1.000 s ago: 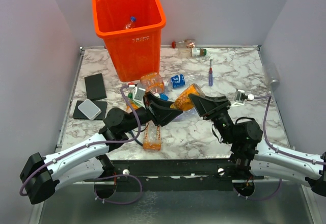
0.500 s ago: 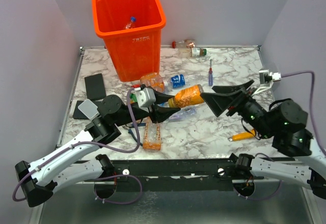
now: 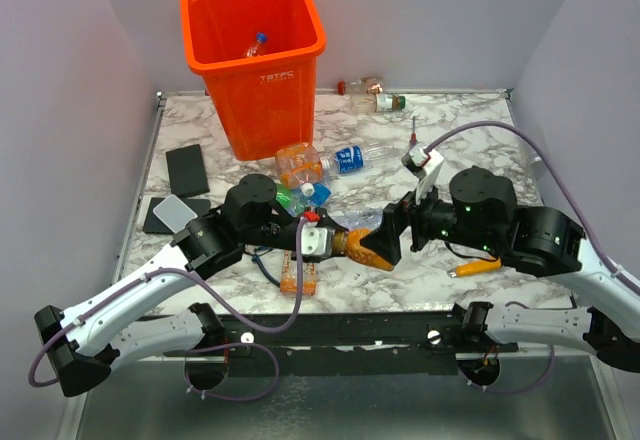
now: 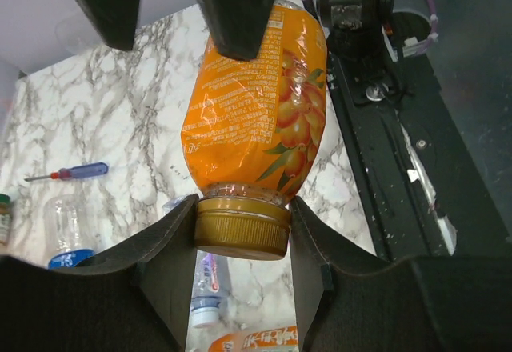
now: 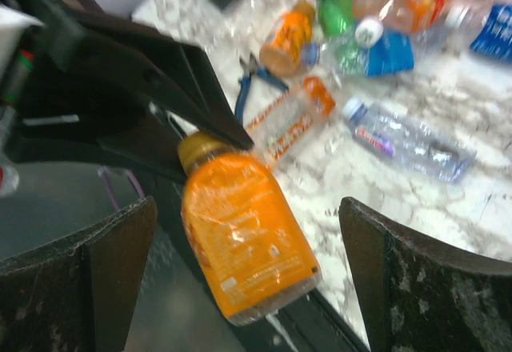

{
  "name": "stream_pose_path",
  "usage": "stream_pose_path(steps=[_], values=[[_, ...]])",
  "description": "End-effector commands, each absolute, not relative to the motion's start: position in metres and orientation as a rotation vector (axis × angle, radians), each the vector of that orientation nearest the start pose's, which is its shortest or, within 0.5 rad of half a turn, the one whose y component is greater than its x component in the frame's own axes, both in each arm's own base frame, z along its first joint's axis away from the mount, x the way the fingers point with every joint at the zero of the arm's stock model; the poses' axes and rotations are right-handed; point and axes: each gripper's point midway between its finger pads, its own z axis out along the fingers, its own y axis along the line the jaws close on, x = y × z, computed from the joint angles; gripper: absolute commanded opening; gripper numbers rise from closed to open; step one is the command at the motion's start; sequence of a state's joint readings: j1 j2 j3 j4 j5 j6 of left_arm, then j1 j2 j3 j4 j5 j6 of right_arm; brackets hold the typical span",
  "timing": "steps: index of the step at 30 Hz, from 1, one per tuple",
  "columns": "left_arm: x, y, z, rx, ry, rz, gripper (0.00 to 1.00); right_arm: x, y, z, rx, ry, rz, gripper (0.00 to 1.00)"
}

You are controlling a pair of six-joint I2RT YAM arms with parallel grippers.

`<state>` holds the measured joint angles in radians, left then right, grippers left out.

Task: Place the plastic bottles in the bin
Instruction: Pick up the plastic bottle from the corner of the board.

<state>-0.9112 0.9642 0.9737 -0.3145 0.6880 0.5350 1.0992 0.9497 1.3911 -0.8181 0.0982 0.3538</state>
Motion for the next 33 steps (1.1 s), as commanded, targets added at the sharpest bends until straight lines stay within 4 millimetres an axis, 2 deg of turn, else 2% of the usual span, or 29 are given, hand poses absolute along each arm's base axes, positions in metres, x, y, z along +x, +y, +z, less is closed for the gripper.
stream_pose_path(steps=[1,9,12,18,21,25,26,27,29,30,33], values=[[0.113,-0.296,0.296,1.675,0.937,-0.797,0.0,0.102,0.241,0.321,-0.873,2.072,0.85,1.0],[0.122,-0.293,0.293,1.688,0.942,-0.726,0.0,0.085,0.255,0.29,-0.996,2.144,0.92,0.99],[0.122,-0.293,0.293,1.691,0.942,-0.727,0.0,0.079,0.257,0.27,-1.027,2.201,0.927,0.98],[0.122,-0.293,0.294,1.69,0.931,-0.72,0.0,0.078,0.266,0.245,-1.053,2.267,0.924,0.9],[0.12,-0.293,0.296,1.692,0.924,-0.725,0.0,0.083,0.268,0.241,-1.053,2.264,0.898,0.81],[0.12,-0.293,0.296,1.691,0.921,-0.722,0.0,0.087,0.272,0.248,-1.041,2.227,0.905,0.56],[0.121,-0.292,0.296,1.689,0.922,-0.719,0.08,0.088,0.272,0.249,-1.039,2.218,0.906,0.52],[0.121,-0.292,0.297,1.685,0.921,-0.712,0.31,0.089,0.272,0.251,-1.034,2.21,0.904,0.49],[0.125,-0.29,0.3,1.655,0.933,-0.691,0.92,0.093,0.269,0.256,-1.012,2.191,0.888,0.45],[0.128,-0.289,0.303,1.63,0.941,-0.677,0.99,0.095,0.267,0.259,-0.996,2.175,0.879,0.44],[0.134,-0.289,0.318,1.532,0.927,-0.656,0.99,0.111,0.257,0.274,-0.861,2.106,0.83,0.38]])
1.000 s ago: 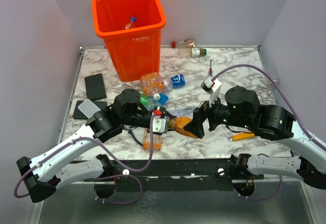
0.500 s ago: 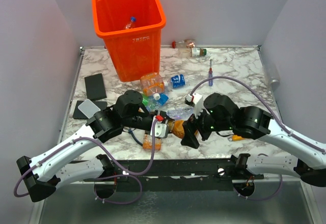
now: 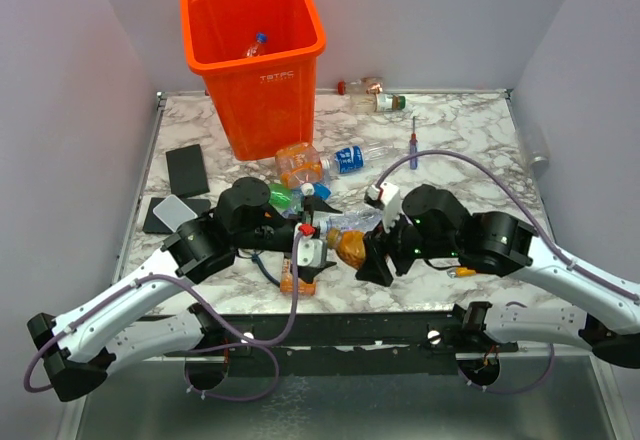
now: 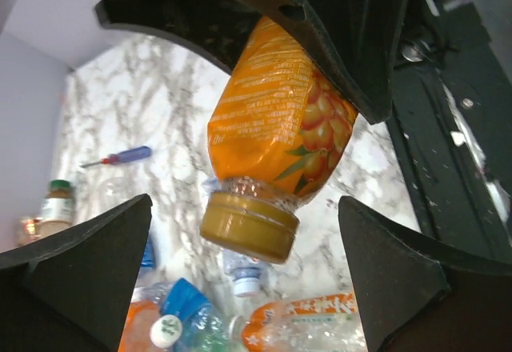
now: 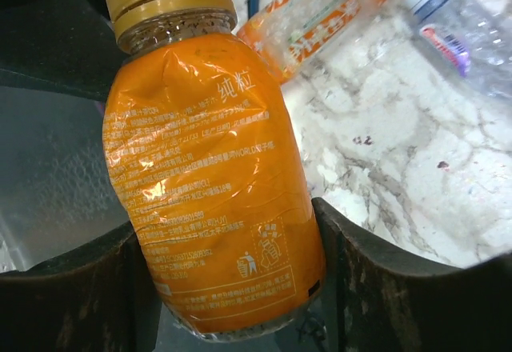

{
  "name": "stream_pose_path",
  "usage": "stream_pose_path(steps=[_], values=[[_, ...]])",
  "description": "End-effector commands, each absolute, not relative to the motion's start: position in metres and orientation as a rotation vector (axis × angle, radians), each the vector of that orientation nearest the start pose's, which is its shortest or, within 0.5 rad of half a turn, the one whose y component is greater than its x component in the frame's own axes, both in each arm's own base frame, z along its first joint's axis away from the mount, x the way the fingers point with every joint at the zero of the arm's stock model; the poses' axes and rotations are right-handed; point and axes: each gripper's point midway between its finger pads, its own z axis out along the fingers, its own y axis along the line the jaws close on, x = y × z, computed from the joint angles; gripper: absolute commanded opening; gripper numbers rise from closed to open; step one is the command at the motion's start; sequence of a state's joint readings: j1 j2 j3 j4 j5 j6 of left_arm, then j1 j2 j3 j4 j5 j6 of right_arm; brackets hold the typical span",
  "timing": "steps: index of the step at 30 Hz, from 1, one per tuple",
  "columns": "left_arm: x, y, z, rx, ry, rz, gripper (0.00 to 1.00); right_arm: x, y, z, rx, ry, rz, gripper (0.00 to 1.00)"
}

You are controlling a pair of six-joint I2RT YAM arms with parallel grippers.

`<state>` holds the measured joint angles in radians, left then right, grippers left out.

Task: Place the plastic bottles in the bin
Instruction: Pick up the plastic bottle from the corner of the board.

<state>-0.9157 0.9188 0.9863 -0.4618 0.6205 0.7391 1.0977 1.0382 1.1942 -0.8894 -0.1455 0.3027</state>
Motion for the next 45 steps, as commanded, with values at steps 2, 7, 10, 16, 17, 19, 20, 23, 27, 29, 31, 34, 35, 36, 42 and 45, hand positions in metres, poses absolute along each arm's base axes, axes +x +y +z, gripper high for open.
stream_pose_path(steps=[2,7,10,16,17,19,20,23,27,29,31,34,35,36,42,45], values=[[0.139,-0.288,0.334,1.423,0.91,-0.653,0.99,0.132,0.243,0.288,-0.706,2.034,0.76,0.37],[0.151,-0.276,0.396,1.016,0.827,-0.699,0.99,0.16,0.208,0.335,-0.316,1.705,0.818,0.38],[0.161,-0.26,0.44,0.734,0.831,-0.785,0.99,0.161,0.192,0.354,-0.172,1.484,0.925,0.38],[0.191,-0.282,0.456,0.365,1.153,-1.142,0.99,0.164,0.203,0.346,-0.146,1.417,0.975,0.37],[0.194,-0.295,0.448,0.354,1.197,-1.202,0.99,0.164,0.207,0.343,-0.152,1.417,0.985,0.37],[0.193,-0.312,0.443,0.314,1.229,-1.346,0.99,0.165,0.215,0.34,-0.163,1.413,1.005,0.37],[0.19,-0.319,0.441,0.301,1.225,-1.41,0.99,0.164,0.218,0.339,-0.165,1.408,1.019,0.37],[0.184,-0.33,0.44,0.284,1.198,-1.54,0.99,0.163,0.225,0.338,-0.175,1.394,1.052,0.37],[0.18,-0.345,0.441,0.343,1.205,-1.598,0.99,0.162,0.234,0.332,-0.19,1.408,1.076,0.36],[0.178,-0.351,0.442,0.376,1.206,-1.619,0.94,0.162,0.237,0.329,-0.189,1.409,1.083,0.36],[0.176,-0.356,0.44,0.399,1.212,-1.634,0.87,0.163,0.239,0.328,-0.189,1.409,1.087,0.36],[0.175,-0.361,0.437,0.415,1.227,-1.652,0.8,0.163,0.242,0.327,-0.194,1.412,1.088,0.36],[0.175,-0.362,0.436,0.421,1.226,-1.657,0.76,0.164,0.243,0.326,-0.195,1.415,1.087,0.36],[0.174,-0.363,0.436,0.427,1.228,-1.662,0.74,0.164,0.243,0.326,-0.197,1.417,1.086,0.36],[0.168,-0.371,0.432,0.478,1.244,-1.701,0.7,0.166,0.246,0.322,-0.201,1.437,1.074,0.37],[0.166,-0.376,0.426,0.502,1.265,-1.725,0.61,0.167,0.246,0.323,-0.197,1.438,1.07,0.37]])
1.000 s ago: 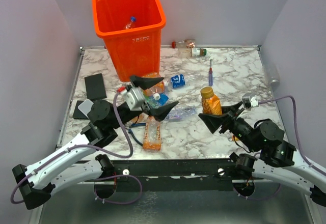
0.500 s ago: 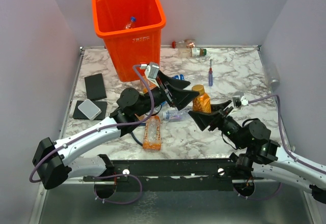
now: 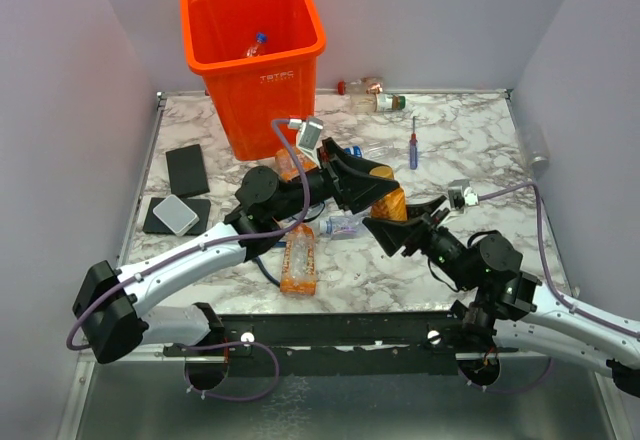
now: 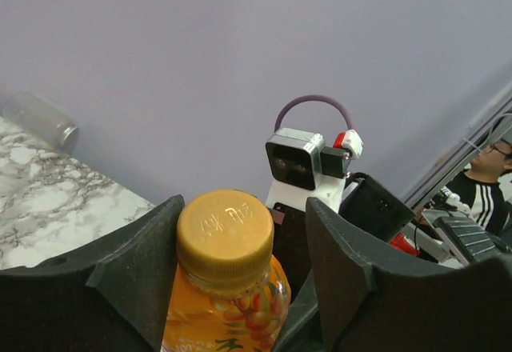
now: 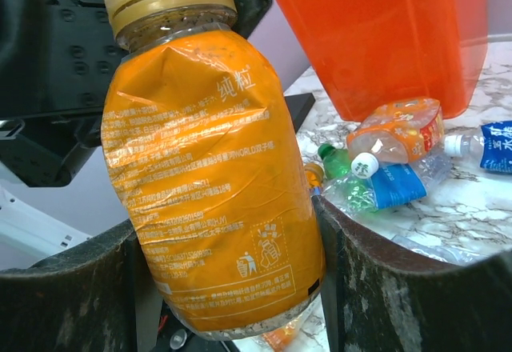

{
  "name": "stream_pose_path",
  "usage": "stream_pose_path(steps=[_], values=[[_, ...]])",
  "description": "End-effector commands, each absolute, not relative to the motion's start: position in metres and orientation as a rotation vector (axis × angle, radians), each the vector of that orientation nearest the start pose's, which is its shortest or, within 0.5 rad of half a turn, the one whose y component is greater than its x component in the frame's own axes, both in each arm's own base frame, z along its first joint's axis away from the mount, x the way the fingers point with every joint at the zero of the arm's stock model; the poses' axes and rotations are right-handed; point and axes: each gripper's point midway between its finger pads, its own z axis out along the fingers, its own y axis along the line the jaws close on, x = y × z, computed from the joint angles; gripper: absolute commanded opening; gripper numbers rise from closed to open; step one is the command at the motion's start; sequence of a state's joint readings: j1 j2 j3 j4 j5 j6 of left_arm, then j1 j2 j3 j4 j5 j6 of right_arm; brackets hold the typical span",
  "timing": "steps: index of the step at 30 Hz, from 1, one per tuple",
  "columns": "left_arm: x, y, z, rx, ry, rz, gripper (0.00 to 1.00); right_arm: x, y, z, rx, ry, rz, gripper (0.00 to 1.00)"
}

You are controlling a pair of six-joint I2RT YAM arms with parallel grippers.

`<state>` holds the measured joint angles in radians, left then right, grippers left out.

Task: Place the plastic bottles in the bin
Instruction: Pick up the plastic bottle from the corner of the board.

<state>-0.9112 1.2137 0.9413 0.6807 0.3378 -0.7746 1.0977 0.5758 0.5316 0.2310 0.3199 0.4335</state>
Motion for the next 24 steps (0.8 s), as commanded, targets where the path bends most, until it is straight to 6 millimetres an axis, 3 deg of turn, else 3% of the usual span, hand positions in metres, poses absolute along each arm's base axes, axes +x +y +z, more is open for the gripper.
stream_pose_path(steps=[1,3,5,6,7,8,10,17,20,24], values=[[0.165,-0.377,0.425,0.505,1.272,-1.731,0.51,0.167,0.246,0.323,-0.197,1.438,1.07,0.36],[0.166,-0.378,0.422,0.509,1.278,-1.732,0.28,0.167,0.246,0.322,-0.195,1.441,1.07,0.37],[0.164,-0.379,0.422,0.523,1.276,-1.737,0.16,0.167,0.246,0.322,-0.193,1.447,1.07,0.37],[0.163,-0.38,0.423,0.535,1.273,-1.739,0.03,0.167,0.246,0.322,-0.193,1.452,1.073,0.41],[0.162,-0.38,0.423,0.539,1.269,-1.737,0.0,0.167,0.247,0.32,-0.191,1.467,1.071,0.55],[0.163,-0.379,0.423,0.541,1.265,-1.73,0.0,0.167,0.248,0.32,-0.189,1.482,1.072,0.75],[0.168,-0.375,0.424,0.523,1.262,-1.68,0.0,0.168,0.249,0.32,-0.177,1.522,1.068,0.98],[0.226,-0.342,0.43,0.427,1.355,-1.166,0.0,0.156,0.264,0.329,-0.331,1.658,1.053,1.0],[0.248,-0.317,0.45,0.376,1.334,-0.982,0.0,0.147,0.265,0.341,-0.377,1.669,1.075,1.0],[0.264,-0.292,0.48,0.316,1.277,-0.879,0.0,0.138,0.257,0.366,-0.376,1.599,1.136,1.0]])
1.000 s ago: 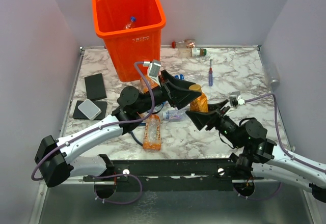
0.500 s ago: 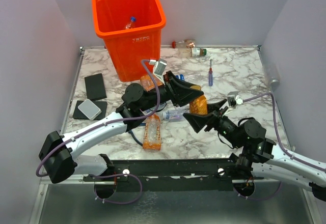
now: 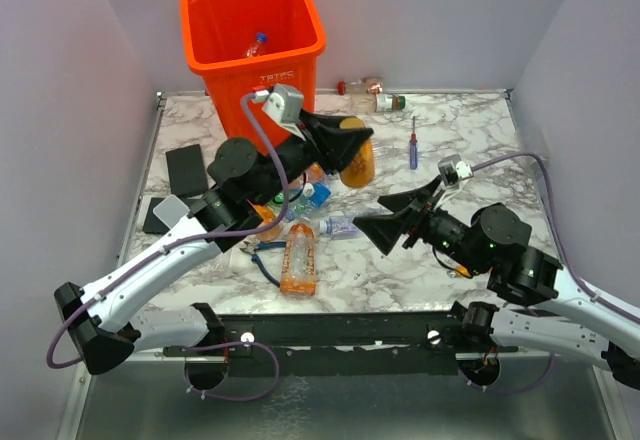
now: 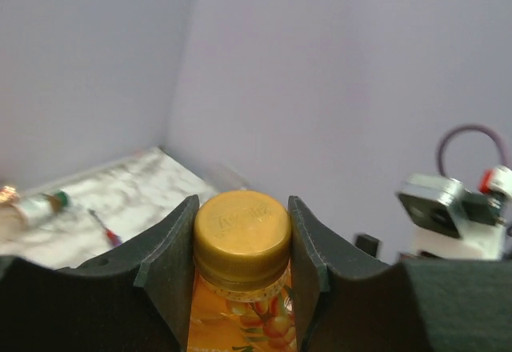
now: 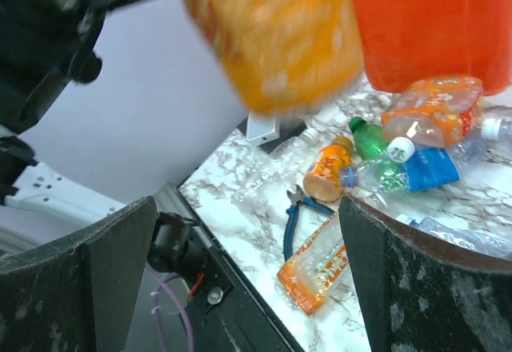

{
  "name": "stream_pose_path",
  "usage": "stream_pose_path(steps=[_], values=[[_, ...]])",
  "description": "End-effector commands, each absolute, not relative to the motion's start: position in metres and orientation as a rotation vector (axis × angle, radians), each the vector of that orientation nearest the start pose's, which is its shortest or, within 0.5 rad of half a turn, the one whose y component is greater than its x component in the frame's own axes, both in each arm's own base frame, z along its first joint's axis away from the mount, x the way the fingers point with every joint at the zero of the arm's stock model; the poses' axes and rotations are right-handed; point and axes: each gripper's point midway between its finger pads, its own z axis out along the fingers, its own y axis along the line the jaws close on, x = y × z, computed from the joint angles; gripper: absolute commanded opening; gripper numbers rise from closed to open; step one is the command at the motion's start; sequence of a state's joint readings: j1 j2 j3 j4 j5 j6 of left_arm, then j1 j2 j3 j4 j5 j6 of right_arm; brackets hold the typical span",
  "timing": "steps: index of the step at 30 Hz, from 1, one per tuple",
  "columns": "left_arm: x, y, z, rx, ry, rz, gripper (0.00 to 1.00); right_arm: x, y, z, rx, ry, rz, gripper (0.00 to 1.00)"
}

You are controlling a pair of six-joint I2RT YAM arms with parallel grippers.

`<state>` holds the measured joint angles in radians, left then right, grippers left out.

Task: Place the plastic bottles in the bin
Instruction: Pick up the plastic bottle from the corner of the board, then place the plastic bottle in the trash bin.

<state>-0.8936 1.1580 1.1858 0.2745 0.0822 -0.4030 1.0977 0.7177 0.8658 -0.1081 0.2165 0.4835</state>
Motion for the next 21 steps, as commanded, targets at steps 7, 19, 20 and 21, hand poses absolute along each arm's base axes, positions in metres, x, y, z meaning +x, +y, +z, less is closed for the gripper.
stream_pose_path(steps=[7,19,20,21], values=[[0.315,-0.209,0.535,0.093,1.156,-0.42,0.0,0.143,0.22,0.362,-0.252,1.528,1.081,1.0],[0.421,-0.086,0.614,-0.326,0.786,-0.148,0.0,0.153,0.18,0.291,-0.001,1.62,1.016,1.0],[0.436,-0.082,0.608,-0.363,0.798,-0.13,0.0,0.153,0.178,0.285,0.005,1.629,1.012,0.99],[0.451,-0.076,0.598,-0.41,0.811,-0.117,0.0,0.153,0.175,0.279,0.014,1.64,1.002,0.99]])
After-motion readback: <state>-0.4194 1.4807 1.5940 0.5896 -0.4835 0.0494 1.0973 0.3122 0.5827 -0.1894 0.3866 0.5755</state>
